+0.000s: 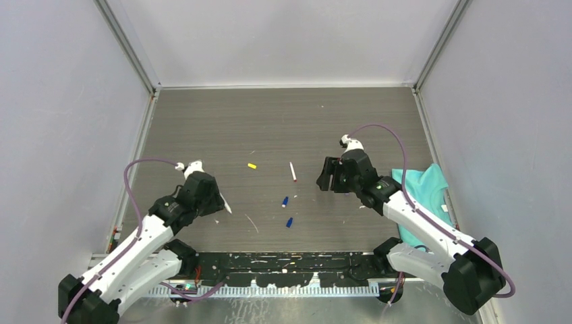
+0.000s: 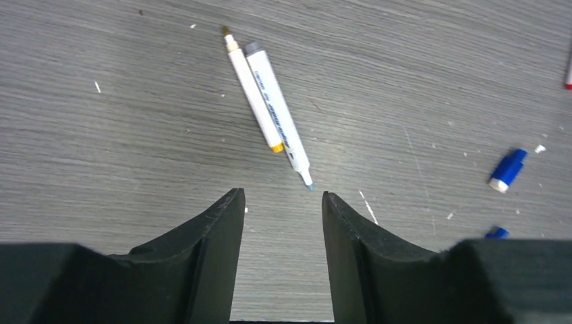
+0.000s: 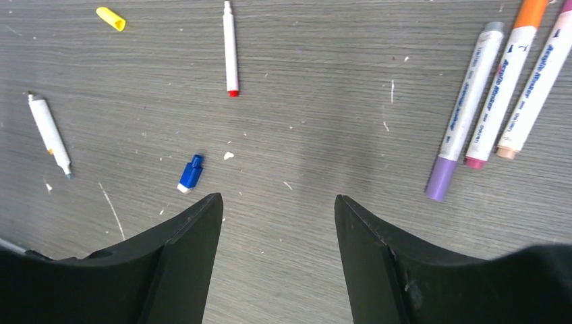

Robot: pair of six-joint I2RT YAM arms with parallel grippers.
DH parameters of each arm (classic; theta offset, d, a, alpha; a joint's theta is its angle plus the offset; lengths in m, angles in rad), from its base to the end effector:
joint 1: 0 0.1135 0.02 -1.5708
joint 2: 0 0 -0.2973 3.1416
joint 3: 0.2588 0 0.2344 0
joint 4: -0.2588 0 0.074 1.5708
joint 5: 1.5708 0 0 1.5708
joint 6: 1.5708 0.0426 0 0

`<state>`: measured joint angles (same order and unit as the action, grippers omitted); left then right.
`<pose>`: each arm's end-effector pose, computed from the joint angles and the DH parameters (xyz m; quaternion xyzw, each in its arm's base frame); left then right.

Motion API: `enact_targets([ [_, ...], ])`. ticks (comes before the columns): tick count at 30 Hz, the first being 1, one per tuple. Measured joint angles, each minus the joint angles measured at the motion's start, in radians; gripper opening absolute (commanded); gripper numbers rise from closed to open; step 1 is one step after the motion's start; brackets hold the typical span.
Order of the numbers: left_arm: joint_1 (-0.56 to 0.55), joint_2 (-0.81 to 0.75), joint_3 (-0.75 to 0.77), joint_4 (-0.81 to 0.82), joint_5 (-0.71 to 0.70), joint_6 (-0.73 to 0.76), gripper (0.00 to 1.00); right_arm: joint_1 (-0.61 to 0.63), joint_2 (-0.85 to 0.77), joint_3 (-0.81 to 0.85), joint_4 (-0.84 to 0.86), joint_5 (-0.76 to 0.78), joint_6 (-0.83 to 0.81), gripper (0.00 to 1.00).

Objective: Insert the pens into the pen caps
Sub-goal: Pick up the pen from the center of the board.

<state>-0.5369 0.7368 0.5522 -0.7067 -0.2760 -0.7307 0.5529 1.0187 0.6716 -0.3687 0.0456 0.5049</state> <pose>0.0969 -0.0442 0.2412 -0.1360 0.9251 -0.0910 0.3428 0.1589 0.0958 0.2695 -0.0124 0.9097 0.1912 0.3683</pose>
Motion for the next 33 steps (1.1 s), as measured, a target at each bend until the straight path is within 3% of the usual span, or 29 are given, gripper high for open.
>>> enact_targets([
  [5,0.046,0.090,-0.009,0.039,0.015,-0.014,0.38,0.000,-0.007,0.000,-0.003,-0.037,0.010,0.67],
  [16,0.129,0.262,-0.009,0.155,0.066,0.010,0.32,0.000,-0.031,0.000,-0.007,-0.075,0.034,0.67],
  [33,0.173,0.371,-0.019,0.237,0.082,0.039,0.29,0.000,-0.050,0.000,-0.018,-0.085,0.051,0.67],
])
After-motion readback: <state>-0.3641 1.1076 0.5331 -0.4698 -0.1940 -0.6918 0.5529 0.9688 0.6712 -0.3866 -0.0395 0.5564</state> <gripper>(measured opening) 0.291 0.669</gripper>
